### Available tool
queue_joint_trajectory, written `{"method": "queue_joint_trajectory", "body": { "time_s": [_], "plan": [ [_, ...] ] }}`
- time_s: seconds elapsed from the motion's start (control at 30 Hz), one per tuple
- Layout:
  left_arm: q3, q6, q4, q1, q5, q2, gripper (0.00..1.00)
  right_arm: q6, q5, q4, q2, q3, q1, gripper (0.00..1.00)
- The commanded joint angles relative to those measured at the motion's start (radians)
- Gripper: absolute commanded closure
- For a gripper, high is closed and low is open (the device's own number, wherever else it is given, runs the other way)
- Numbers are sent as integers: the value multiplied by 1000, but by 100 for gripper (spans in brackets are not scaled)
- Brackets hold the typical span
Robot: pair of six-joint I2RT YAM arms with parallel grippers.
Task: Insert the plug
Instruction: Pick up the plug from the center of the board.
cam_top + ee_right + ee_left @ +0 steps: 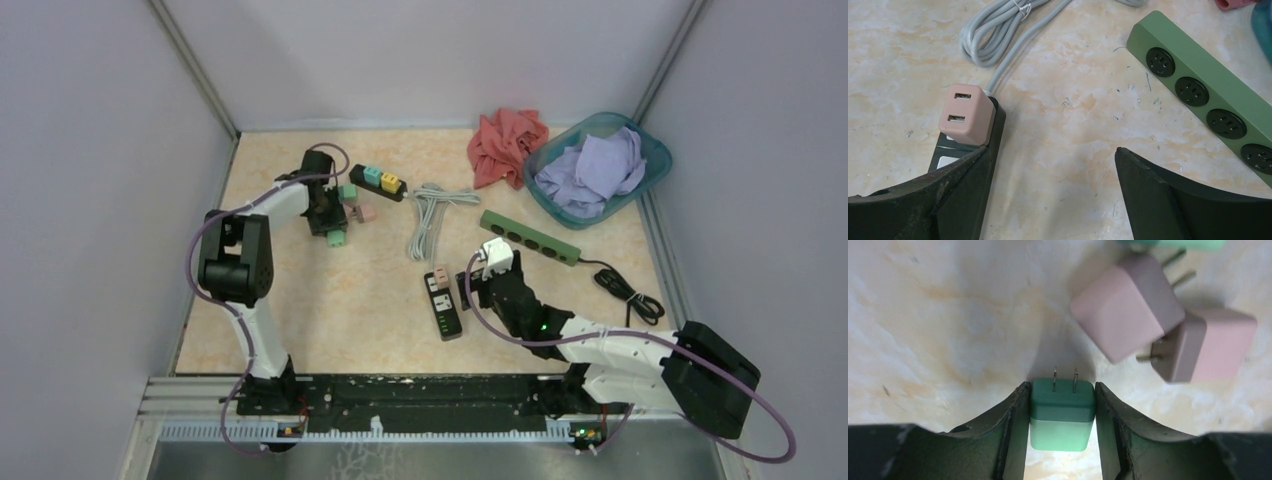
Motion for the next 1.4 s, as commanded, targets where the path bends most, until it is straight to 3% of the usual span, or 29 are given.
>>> {"method": "queue_joint_trajectory", "body": {
  "time_s": [0.0, 0.33, 0.5, 0.73, 1.17, 1.37],
  "plan": [
    [-97, -46, 42, -14, 140, -97, 60, 11, -49, -10, -23, 55, -4, 6],
    [-335, -272, 304, -17, 400, -331, 80, -33, -109, 12, -52, 91, -3, 1],
    [-474, -441, 449, -40, 467, -472, 84, -36, -143, 63, -37, 122, -4, 1],
    [-650, -668, 601, -104, 441, -652, 86, -38, -203, 196, 14, 162, -1, 1],
    [-778, -984, 759, -252, 324, -796, 94, -53, -143, 583, 201, 188, 125, 3],
    [-796, -1083, 741, -298, 245, -849, 96, -46, -129, 755, 278, 181, 139, 7]
  ]
}}
